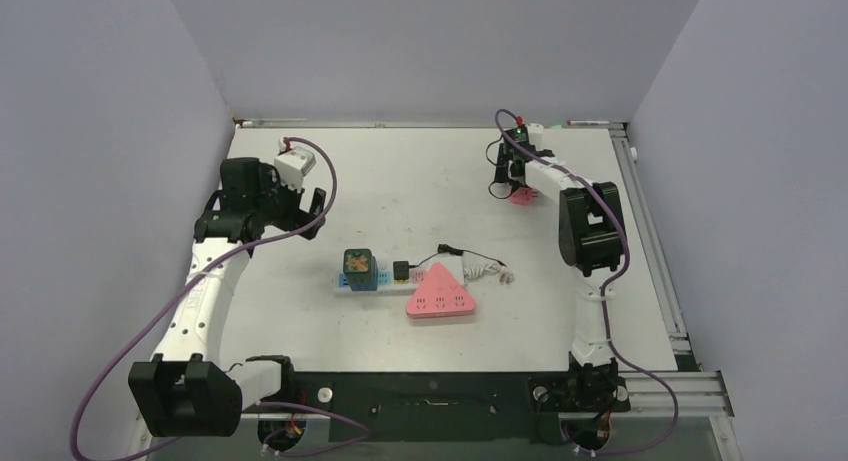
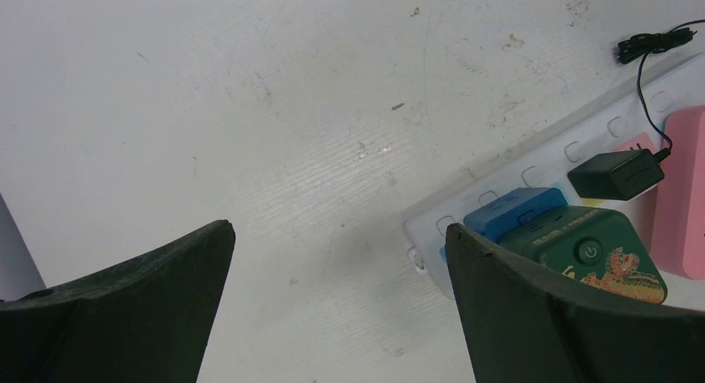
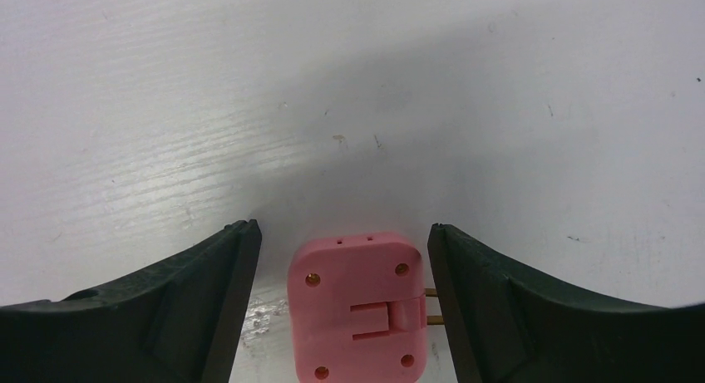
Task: Insert the plug
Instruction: Pick up the plug from the center of the board.
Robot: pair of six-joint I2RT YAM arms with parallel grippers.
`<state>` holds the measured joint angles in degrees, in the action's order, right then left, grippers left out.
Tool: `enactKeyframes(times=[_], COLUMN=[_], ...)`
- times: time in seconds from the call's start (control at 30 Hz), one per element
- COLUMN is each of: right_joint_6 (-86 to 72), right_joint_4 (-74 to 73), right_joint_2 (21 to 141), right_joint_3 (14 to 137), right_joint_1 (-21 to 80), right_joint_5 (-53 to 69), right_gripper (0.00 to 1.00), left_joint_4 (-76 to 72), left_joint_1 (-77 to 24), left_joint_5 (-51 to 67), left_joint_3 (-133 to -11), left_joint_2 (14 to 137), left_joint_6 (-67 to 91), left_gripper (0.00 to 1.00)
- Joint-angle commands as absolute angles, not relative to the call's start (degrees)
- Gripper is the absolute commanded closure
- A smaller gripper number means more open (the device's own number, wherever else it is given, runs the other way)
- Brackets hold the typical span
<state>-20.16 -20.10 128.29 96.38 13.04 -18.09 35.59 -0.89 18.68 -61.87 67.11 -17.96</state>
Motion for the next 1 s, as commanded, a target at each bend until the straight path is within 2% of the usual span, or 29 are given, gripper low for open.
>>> enactKeyframes(times=[0.0, 0.13, 0.27, 0.33, 0.47, 0.53, 0.7, 0.97], right_joint_6=[-21.91, -24.10, -25.32, -25.89, -26.74, -27.22, -27.97, -27.97], right_joint_4=[-20.69, -20.25, -18.87, -18.37, -17.35, -17.24, -16.77, -18.04], right_joint_2=[128.11, 125.37, 123.64, 123.12, 121.26, 120.18, 115.93, 104.06], right_joint_3=[95.32, 90.98, 87.36, 86.07, 83.81, 83.15, 81.98, 80.17], right_joint_1=[13.38, 13.61, 13.58, 13.74, 14.51, 14.82, 16.24, 21.55], right_joint_5=[-15.80, -14.14, -12.44, -11.40, -10.65, -10.49, -8.33, -1.60], right_gripper=[0.25, 0.19, 0.20, 0.26, 0.56, 0.63, 0.69, 0.67], left_joint_4=[35.87, 36.49, 37.07, 37.43, 37.87, 38.68, 40.26, 39.58], left_joint_1=[-0.68, -0.62, -0.62, -0.70, -0.79, -0.87, -1.22, -1.57], left_joint_5=[19.66, 19.84, 19.86, 20.20, 20.92, 21.77, 24.66, 32.84], left_joint_3=[-64.92, -65.04, -65.08, -65.06, -64.84, -64.69, -65.44, -66.62], left_joint_2=[66.96, 66.91, 66.59, 66.24, 65.26, 64.96, 64.28, 61.74], left_joint_6=[-17.57, -17.87, -17.93, -17.95, -18.06, -18.67, -19.83, -21.69], left_gripper=[0.04, 0.04, 0.04, 0.04, 0.04, 0.04, 0.04, 0.04])
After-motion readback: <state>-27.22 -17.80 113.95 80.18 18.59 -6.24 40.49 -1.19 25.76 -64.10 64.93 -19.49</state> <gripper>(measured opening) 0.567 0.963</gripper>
